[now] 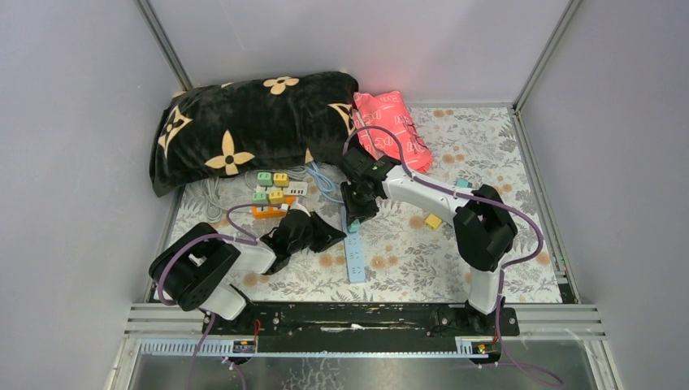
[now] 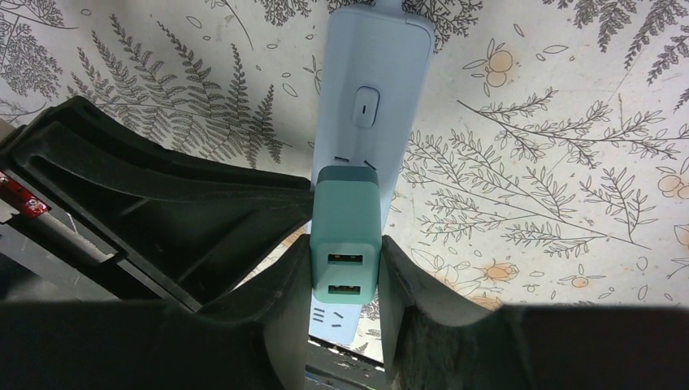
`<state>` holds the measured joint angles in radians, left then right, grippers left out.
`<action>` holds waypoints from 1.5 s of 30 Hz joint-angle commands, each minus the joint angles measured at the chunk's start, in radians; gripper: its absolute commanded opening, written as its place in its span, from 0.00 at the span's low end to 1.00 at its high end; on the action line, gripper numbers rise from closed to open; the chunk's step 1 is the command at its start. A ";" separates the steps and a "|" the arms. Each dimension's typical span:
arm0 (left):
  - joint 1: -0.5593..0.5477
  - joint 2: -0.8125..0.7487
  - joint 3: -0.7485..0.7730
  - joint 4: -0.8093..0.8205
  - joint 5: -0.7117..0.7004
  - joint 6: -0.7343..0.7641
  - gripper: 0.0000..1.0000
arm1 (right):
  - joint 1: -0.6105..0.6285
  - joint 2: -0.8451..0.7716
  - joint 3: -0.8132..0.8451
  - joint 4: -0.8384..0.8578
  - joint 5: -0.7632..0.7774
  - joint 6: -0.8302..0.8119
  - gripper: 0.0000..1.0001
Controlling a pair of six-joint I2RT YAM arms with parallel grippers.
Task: Insert the plug
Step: Insert the plug into the socket.
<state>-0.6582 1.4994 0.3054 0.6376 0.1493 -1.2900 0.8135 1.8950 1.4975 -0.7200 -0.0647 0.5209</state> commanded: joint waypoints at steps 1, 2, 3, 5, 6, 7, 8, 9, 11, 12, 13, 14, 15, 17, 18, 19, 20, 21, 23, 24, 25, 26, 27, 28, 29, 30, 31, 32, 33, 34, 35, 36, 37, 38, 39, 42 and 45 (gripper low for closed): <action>-0.007 0.023 -0.012 -0.001 0.023 0.001 0.21 | 0.006 0.004 0.043 0.010 0.002 0.024 0.00; -0.007 0.022 -0.011 -0.002 0.024 0.002 0.21 | 0.006 0.008 0.049 0.004 0.004 0.024 0.00; -0.009 0.022 -0.009 -0.003 0.022 0.003 0.21 | 0.005 0.016 0.054 -0.003 0.006 0.025 0.00; -0.010 0.021 -0.008 -0.005 0.020 0.003 0.21 | 0.007 0.027 0.058 -0.007 0.002 0.026 0.00; -0.012 0.019 -0.006 -0.007 0.018 0.004 0.21 | 0.008 0.031 0.061 -0.009 0.002 0.026 0.00; -0.013 0.019 -0.006 -0.006 0.018 0.004 0.21 | 0.009 0.035 0.061 -0.012 0.002 0.027 0.00; -0.014 0.020 -0.005 -0.007 0.019 0.006 0.21 | 0.009 0.038 0.062 -0.014 0.002 0.026 0.00; -0.014 0.020 -0.005 -0.008 0.019 0.006 0.21 | 0.010 0.042 0.064 -0.017 0.004 0.026 0.00; -0.015 0.018 -0.005 -0.009 0.017 0.007 0.21 | 0.013 0.049 0.068 -0.027 0.021 0.024 0.00; -0.015 0.017 -0.005 -0.009 0.017 0.008 0.21 | 0.014 0.053 0.072 -0.033 0.032 0.023 0.00; -0.015 0.016 -0.005 -0.009 0.016 0.008 0.21 | 0.016 0.057 0.077 -0.042 0.044 0.022 0.00; -0.016 0.015 -0.004 -0.010 0.015 0.008 0.21 | 0.018 0.061 0.082 -0.050 0.056 0.022 0.00; -0.017 0.013 -0.003 -0.011 0.015 0.009 0.21 | 0.021 0.065 0.089 -0.059 0.068 0.021 0.00; -0.017 0.012 -0.003 -0.013 0.015 0.011 0.21 | 0.028 0.076 0.104 -0.078 0.095 0.016 0.00; -0.018 0.012 -0.002 -0.014 0.014 0.011 0.21 | 0.032 0.083 0.115 -0.092 0.108 0.012 0.00; -0.018 0.010 -0.002 -0.015 0.013 0.012 0.21 | 0.038 0.092 0.125 -0.103 0.118 0.010 0.00; -0.018 0.010 -0.002 -0.015 0.012 0.012 0.21 | 0.042 0.101 0.139 -0.113 0.128 0.009 0.00; -0.020 0.010 -0.002 -0.014 0.011 0.012 0.21 | 0.048 0.112 0.143 -0.120 0.136 0.007 0.00; -0.021 0.007 -0.002 -0.017 0.010 0.012 0.20 | 0.056 0.125 0.147 -0.126 0.145 0.007 0.00; -0.022 0.006 -0.002 -0.019 0.010 0.012 0.21 | 0.062 0.130 0.147 -0.132 0.156 0.009 0.00; -0.022 0.005 -0.002 -0.020 0.008 0.012 0.21 | 0.070 0.135 0.147 -0.138 0.175 0.010 0.00; -0.023 0.003 -0.002 -0.022 0.007 0.012 0.20 | 0.077 0.141 0.167 -0.148 0.197 0.011 0.00; -0.023 0.002 -0.002 -0.024 0.006 0.012 0.20 | 0.084 0.148 0.179 -0.157 0.218 0.011 0.00; -0.024 0.001 -0.002 -0.025 0.004 0.012 0.21 | 0.088 0.154 0.186 -0.166 0.234 0.011 0.00; -0.023 0.000 -0.002 -0.027 0.003 0.012 0.21 | 0.093 0.159 0.190 -0.172 0.246 0.011 0.00; -0.023 0.000 -0.002 -0.026 0.002 0.012 0.20 | 0.098 0.165 0.193 -0.175 0.257 0.012 0.00; -0.025 0.000 0.000 -0.025 0.001 0.012 0.21 | 0.100 0.171 0.193 -0.178 0.267 0.013 0.00; -0.027 0.002 0.001 -0.026 0.003 0.012 0.20 | 0.104 0.175 0.194 -0.179 0.273 0.015 0.00; -0.027 0.001 0.001 -0.026 0.004 0.012 0.20 | 0.108 0.181 0.194 -0.179 0.278 0.018 0.00; -0.028 0.002 0.001 -0.026 0.003 0.011 0.20 | 0.113 0.186 0.197 -0.180 0.289 0.020 0.00; -0.029 0.001 0.001 -0.026 0.003 0.011 0.20 | 0.118 0.194 0.200 -0.182 0.295 0.020 0.00; -0.030 -0.001 0.001 -0.027 0.003 0.009 0.20 | 0.121 0.202 0.203 -0.184 0.301 0.022 0.00; -0.030 -0.002 0.000 -0.028 0.002 0.009 0.20 | 0.125 0.208 0.206 -0.186 0.309 0.022 0.00; -0.032 -0.003 0.000 -0.030 0.001 0.009 0.20 | 0.127 0.215 0.211 -0.189 0.315 0.022 0.00; -0.033 -0.006 -0.002 -0.031 0.000 0.009 0.20 | 0.128 0.224 0.215 -0.191 0.320 0.022 0.00; -0.034 -0.013 -0.002 -0.037 -0.006 0.010 0.20 | 0.132 0.248 0.231 -0.196 0.311 0.018 0.00; -0.034 -0.018 -0.005 -0.043 -0.007 0.012 0.20 | 0.132 0.269 0.243 -0.198 0.302 0.013 0.00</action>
<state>-0.6689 1.4910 0.3054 0.6281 0.1295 -1.2896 0.9455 2.0636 1.7493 -0.9279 0.1913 0.5587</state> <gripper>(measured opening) 0.208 0.375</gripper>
